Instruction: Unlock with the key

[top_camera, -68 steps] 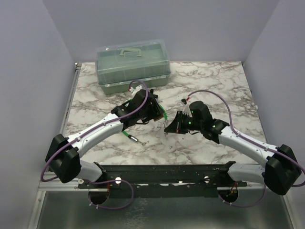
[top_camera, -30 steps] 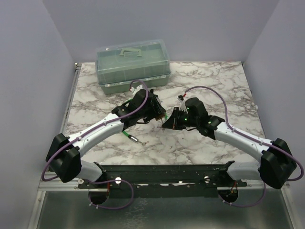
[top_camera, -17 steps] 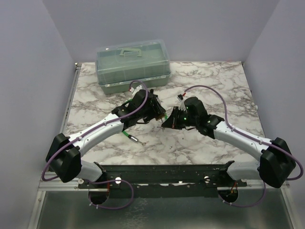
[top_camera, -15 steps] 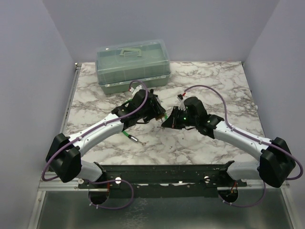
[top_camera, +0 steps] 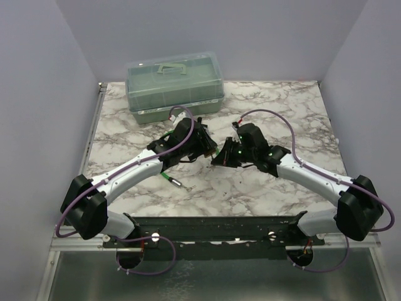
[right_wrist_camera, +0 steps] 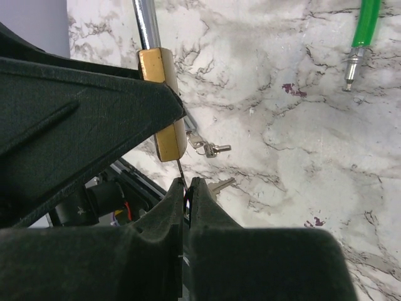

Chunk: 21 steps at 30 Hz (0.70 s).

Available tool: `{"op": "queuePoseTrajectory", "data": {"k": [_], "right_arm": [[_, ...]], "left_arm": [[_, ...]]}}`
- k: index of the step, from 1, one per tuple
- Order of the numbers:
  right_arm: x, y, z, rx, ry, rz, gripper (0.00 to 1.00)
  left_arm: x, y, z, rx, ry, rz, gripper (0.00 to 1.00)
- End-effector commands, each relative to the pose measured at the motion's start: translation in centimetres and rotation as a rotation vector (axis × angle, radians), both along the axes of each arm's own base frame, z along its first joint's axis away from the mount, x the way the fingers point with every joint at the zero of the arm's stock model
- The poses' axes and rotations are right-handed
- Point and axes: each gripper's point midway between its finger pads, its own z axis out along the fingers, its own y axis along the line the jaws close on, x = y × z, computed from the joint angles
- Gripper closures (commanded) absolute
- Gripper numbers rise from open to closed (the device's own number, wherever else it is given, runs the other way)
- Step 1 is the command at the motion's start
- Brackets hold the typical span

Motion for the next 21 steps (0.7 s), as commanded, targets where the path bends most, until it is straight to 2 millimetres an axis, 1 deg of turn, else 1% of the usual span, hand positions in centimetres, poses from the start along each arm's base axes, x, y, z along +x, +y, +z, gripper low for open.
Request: {"op": "queuePoseTrajectory", "data": {"k": [1, 9, 21], "right_arm": [[2.0, -0.2, 0.6, -0.024, -0.021, -0.088, 1.0], [2.5, -0.2, 1.4, -0.031, -0.042, -0.091, 1.0], [2.6, -0.6, 1.7, -0.038, -0.057, -0.106, 1.0]], "left_arm": [[-0.4, -1.2, 1.1, -0.046, -0.03, -0.037, 1.0], [-0.6, -1.0, 1.1, -0.032, -0.05, -0.045, 1.0], [-0.6, -1.0, 1.3, -0.034, -0.06, -0.047, 1.0]]}}
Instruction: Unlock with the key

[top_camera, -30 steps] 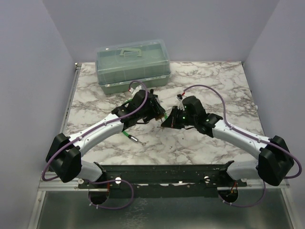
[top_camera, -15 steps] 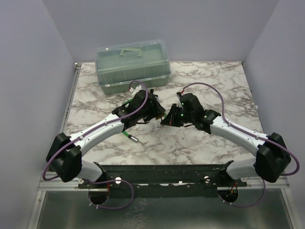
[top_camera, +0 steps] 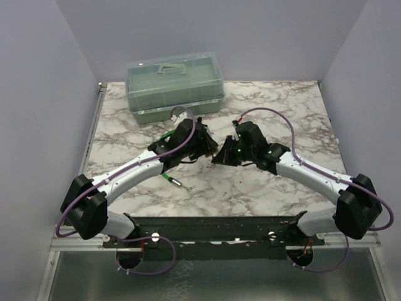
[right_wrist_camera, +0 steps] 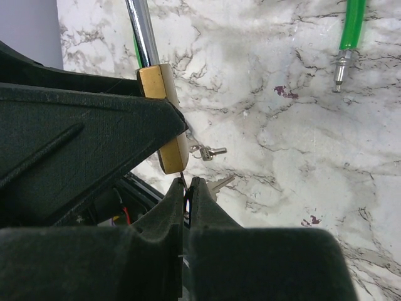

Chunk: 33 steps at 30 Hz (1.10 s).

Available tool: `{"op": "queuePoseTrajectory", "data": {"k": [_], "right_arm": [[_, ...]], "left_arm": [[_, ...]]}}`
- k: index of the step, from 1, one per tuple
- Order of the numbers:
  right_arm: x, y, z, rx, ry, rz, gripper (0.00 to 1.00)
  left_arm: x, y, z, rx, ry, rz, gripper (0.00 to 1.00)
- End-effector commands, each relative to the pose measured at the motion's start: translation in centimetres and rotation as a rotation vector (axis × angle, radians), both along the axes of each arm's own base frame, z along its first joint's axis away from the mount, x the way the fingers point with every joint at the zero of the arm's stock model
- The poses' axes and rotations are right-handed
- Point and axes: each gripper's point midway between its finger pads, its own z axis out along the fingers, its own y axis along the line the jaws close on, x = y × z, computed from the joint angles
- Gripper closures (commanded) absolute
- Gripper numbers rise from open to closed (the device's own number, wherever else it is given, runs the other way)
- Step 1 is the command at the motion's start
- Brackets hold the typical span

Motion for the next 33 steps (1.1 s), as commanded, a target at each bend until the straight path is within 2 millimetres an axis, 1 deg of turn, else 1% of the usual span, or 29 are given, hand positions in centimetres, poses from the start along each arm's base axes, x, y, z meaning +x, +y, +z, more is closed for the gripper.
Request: {"op": "queuePoseTrajectory", "data": {"k": [1, 8, 11, 15, 23, 26, 28, 33], "right_arm": [[1.9, -0.5, 1.5, -0.01, -0.074, -0.072, 1.0], [2.5, -0.9, 1.7, -0.017, -0.095, -0.105, 1.0], [3.1, -1.2, 2.0, -0.024, -0.118, -0.135, 1.0], [4.0, -1.5, 2.4, -0.036, -0.155, -0.17, 1.0], [4.2, -1.5, 2.9, -0.027, -0.17, -0.176, 1.0], [4.2, -1.8, 3.4, -0.014, -0.19, -0.191, 1.0], [4.3, -1.9, 4.2, 0.005, -0.219, -0.2, 1.0], [5.1, -2.5, 5.3, 0.011, -0.282, -0.238, 1.0]], "left_arm": [[-0.7, -0.7, 1.4, -0.038, -0.035, -0.039, 1.0], [-0.9, -0.6, 1.7, -0.042, -0.038, -0.045, 1.0], [-1.1, -0.7, 1.5, -0.045, -0.03, -0.049, 1.0], [-1.3, -0.8, 1.8, -0.055, -0.032, -0.055, 1.0], [-1.4, -0.8, 2.0, -0.058, -0.036, -0.059, 1.0], [-1.6, -0.8, 1.9, -0.059, -0.031, -0.06, 1.0], [-1.6, -0.9, 1.9, -0.059, -0.033, -0.063, 1.0], [-2.1, -1.4, 2.1, -0.067, -0.035, -0.085, 1.0]]}}
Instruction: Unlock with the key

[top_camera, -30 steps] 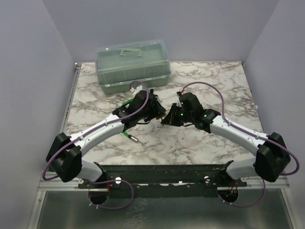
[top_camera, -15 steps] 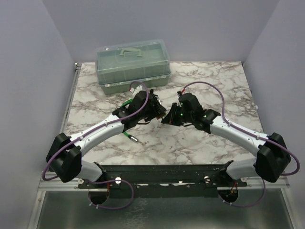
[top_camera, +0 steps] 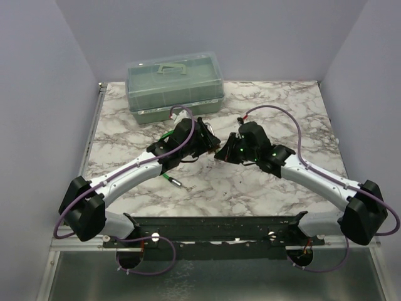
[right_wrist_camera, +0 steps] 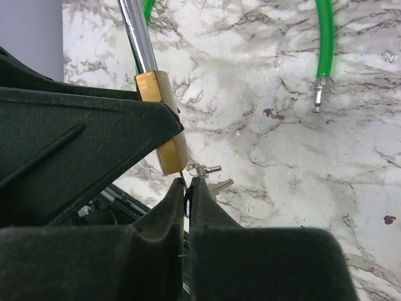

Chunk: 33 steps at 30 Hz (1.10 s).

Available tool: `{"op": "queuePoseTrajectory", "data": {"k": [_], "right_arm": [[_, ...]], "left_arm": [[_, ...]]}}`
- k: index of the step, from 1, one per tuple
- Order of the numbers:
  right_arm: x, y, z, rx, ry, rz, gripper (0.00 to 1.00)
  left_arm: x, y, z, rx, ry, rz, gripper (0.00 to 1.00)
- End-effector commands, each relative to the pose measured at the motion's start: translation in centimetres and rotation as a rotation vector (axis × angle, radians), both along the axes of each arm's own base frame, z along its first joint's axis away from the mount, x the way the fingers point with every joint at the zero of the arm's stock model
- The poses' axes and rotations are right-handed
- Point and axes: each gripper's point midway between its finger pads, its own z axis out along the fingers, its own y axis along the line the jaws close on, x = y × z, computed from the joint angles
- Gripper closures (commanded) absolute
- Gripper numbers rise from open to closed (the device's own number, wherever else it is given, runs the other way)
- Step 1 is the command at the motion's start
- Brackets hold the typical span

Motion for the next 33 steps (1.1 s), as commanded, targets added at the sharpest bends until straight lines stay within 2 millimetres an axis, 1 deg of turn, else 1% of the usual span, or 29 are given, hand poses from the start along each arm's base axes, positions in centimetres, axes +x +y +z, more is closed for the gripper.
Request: {"op": "queuePoseTrajectory", "data": {"k": [1, 4, 11, 15, 19, 20, 23, 24, 27, 29, 33], "right_arm": [[4.3, -1.7, 3.8, 0.029, -0.203, -0.168, 1.0], [4.7, -1.6, 3.9, 0.032, -0.232, -0.169, 1.0], [5.4, -2.1, 4.7, 0.048, -0.299, -0.201, 1.0], [5.5, -2.4, 6.3, 0.086, -0.405, -0.192, 1.0], [5.0, -2.2, 7.1, 0.088, -0.473, -0.14, 0.99], [4.9, -2.1, 7.0, 0.08, -0.468, -0.125, 0.95], [4.2, -1.9, 6.5, 0.069, -0.449, -0.084, 0.73], [3.8, -1.9, 6.3, 0.071, -0.443, -0.068, 0.65], [2.5, -1.5, 5.7, 0.082, -0.438, 0.002, 0.5], [1.6, -1.2, 5.3, 0.079, -0.433, 0.061, 0.44], [0.7, -1.2, 4.6, 0.076, -0.41, 0.096, 0.42]], "left_arm": [[-2.4, -0.9, 0.9, -0.023, 0.011, -0.084, 1.0], [-2.7, -1.2, 1.3, -0.045, 0.016, -0.093, 1.0], [-3.2, -1.8, 1.2, -0.085, 0.05, -0.096, 1.0], [-4.0, -2.5, 1.2, -0.12, 0.083, -0.121, 1.0], [-3.7, -2.7, 1.2, -0.121, 0.073, -0.118, 1.0], [-3.6, -2.6, 1.2, -0.113, 0.065, -0.113, 1.0], [-3.0, -2.3, 1.4, -0.105, 0.05, -0.098, 1.0], [-2.5, -2.0, 1.5, -0.099, 0.038, -0.072, 1.0], [-1.7, -1.6, 1.9, -0.099, 0.024, -0.038, 1.0], [-1.3, -1.5, 1.9, -0.1, 0.022, -0.018, 1.0], [-0.8, -1.3, 2.3, -0.101, 0.01, 0.007, 1.0]]}}
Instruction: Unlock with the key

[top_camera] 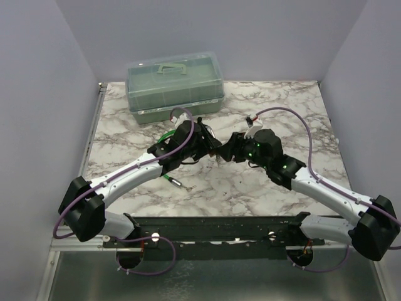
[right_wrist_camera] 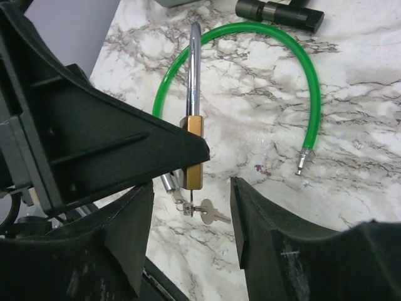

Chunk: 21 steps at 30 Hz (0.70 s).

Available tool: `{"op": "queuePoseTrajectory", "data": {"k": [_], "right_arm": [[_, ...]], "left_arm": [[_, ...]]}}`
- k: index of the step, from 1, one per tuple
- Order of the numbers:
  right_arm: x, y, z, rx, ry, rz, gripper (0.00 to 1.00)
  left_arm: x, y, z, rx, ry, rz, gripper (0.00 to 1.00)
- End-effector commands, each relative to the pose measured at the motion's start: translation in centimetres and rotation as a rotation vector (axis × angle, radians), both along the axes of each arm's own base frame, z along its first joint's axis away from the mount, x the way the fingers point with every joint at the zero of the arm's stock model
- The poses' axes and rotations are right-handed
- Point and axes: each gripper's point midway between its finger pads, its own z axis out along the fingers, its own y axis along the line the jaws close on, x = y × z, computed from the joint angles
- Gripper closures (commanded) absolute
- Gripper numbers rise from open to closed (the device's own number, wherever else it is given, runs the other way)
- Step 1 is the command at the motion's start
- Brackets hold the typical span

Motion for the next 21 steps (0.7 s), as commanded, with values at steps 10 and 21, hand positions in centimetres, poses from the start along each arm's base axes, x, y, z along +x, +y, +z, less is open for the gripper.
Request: {"op": "queuePoseTrajectory", "data": {"k": [10, 21], "right_arm": [[-1.7, 1.2, 0.4, 0.054, -0.002, 0.12, 0.52], [-2.5, 0.8, -1.7, 0.027, 0.047, 0.128, 0.58]], "left_arm": [[0.7, -0.3, 2.1, -0.039, -0.038, 0.024, 1.0], [1.0, -0.1, 2.6, -0.042, -0.053, 0.033, 1.0]]}}
